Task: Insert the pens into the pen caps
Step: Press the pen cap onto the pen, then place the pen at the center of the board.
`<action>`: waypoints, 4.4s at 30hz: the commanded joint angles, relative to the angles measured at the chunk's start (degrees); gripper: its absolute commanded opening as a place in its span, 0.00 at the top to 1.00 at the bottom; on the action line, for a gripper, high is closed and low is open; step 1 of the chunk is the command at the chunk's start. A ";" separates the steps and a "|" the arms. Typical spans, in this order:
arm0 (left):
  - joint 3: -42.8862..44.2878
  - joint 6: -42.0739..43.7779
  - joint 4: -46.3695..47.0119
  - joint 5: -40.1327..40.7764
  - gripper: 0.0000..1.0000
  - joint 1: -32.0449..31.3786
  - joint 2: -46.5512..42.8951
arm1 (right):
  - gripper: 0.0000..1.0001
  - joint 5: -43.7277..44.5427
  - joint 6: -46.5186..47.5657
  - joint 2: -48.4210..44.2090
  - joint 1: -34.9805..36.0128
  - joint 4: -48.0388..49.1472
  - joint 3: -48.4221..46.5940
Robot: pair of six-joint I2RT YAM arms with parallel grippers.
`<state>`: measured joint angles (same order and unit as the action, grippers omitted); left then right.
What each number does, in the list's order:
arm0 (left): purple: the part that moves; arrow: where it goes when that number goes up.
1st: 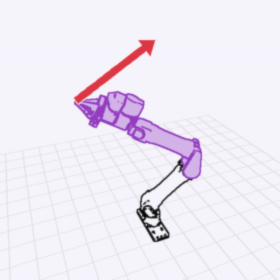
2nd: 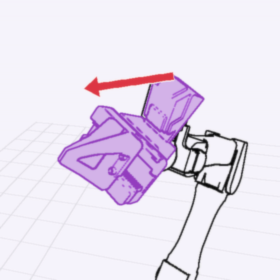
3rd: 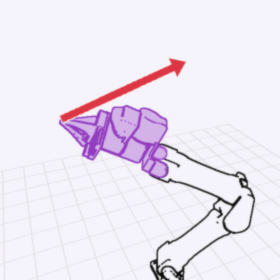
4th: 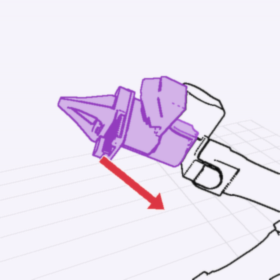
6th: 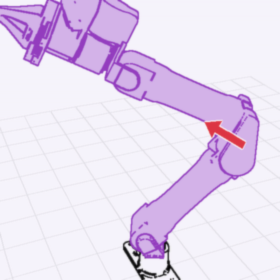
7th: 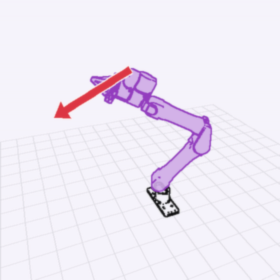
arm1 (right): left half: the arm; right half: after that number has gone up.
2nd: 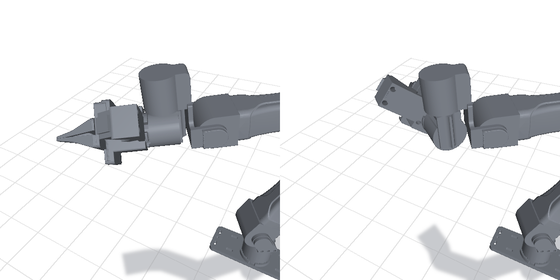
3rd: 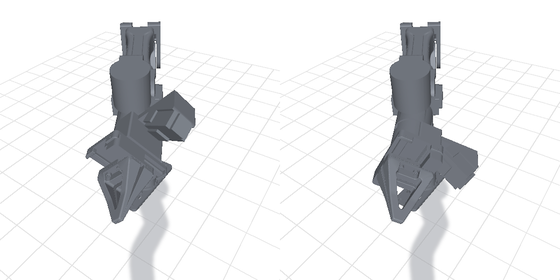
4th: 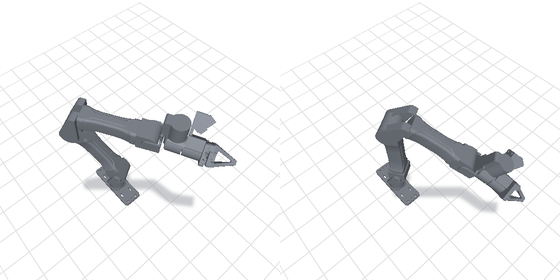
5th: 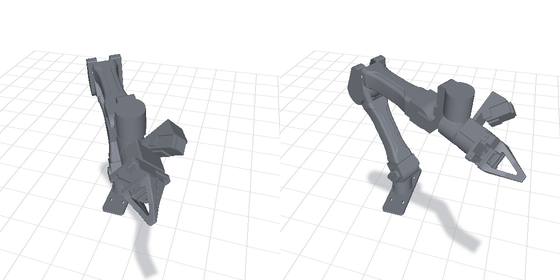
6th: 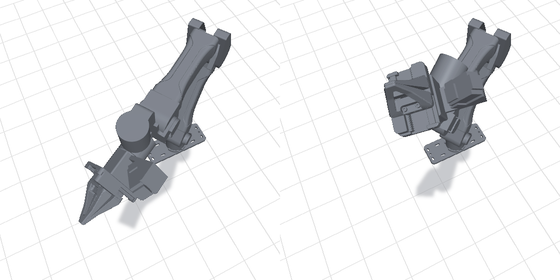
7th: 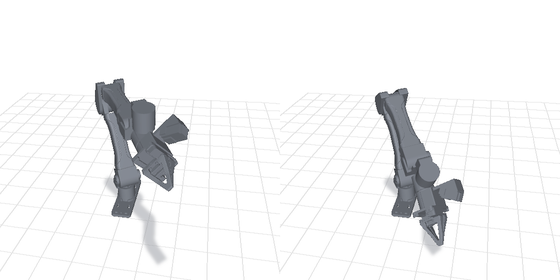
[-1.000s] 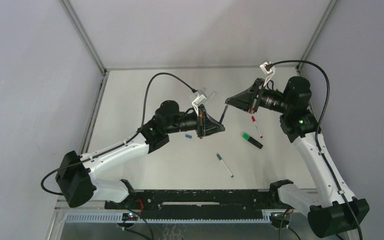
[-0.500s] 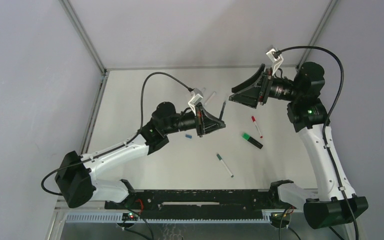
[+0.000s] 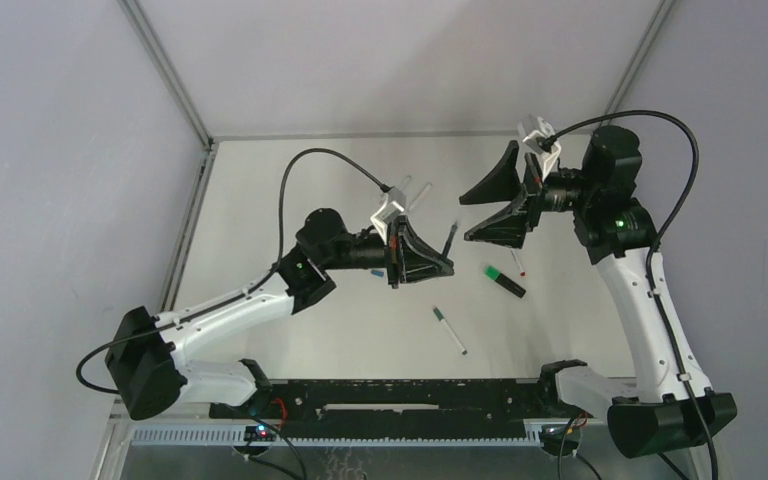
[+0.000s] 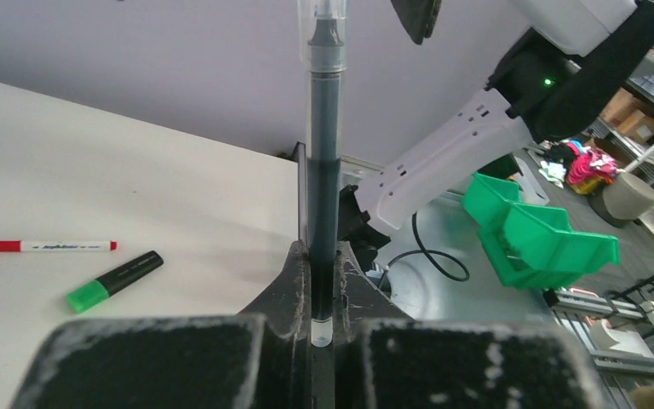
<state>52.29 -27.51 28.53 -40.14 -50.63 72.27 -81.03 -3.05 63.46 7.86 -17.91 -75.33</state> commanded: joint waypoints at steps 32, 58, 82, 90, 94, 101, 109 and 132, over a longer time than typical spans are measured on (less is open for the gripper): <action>17.96 13.95 -18.80 58.95 1.00 -7.04 -3.24 | 1.00 29.16 -12.70 -6.01 10.78 -11.54 10.78; 18.89 5.66 -13.45 45.02 1.00 5.13 -5.07 | 1.00 23.53 -9.20 -6.03 11.95 -13.86 13.19; 4.08 3.31 -6.57 21.01 1.00 3.66 -3.20 | 0.22 8.35 -28.89 -4.10 0.59 16.74 7.18; -0.91 1.38 -12.48 22.34 0.96 4.05 -2.94 | 0.10 16.15 10.95 -5.95 -6.67 -15.66 7.05; -2.97 0.42 -18.38 23.60 0.93 4.05 0.47 | 0.00 27.01 23.11 -6.78 -11.16 -26.62 8.93; -1.10 1.12 -25.34 26.80 0.87 4.07 11.56 | 0.00 26.20 26.73 -3.04 -18.29 -32.95 14.72; 13.42 0.50 -34.76 26.49 0.84 4.11 31.01 | 0.00 20.17 22.91 1.70 -25.61 -28.47 21.76; 27.16 2.11 -41.87 32.85 0.63 4.38 35.02 | 0.00 18.54 17.60 -1.41 -28.86 -19.96 28.04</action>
<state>79.07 -27.86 -15.42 -11.77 -46.76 116.57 -60.53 14.61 62.83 -20.67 -39.53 -47.48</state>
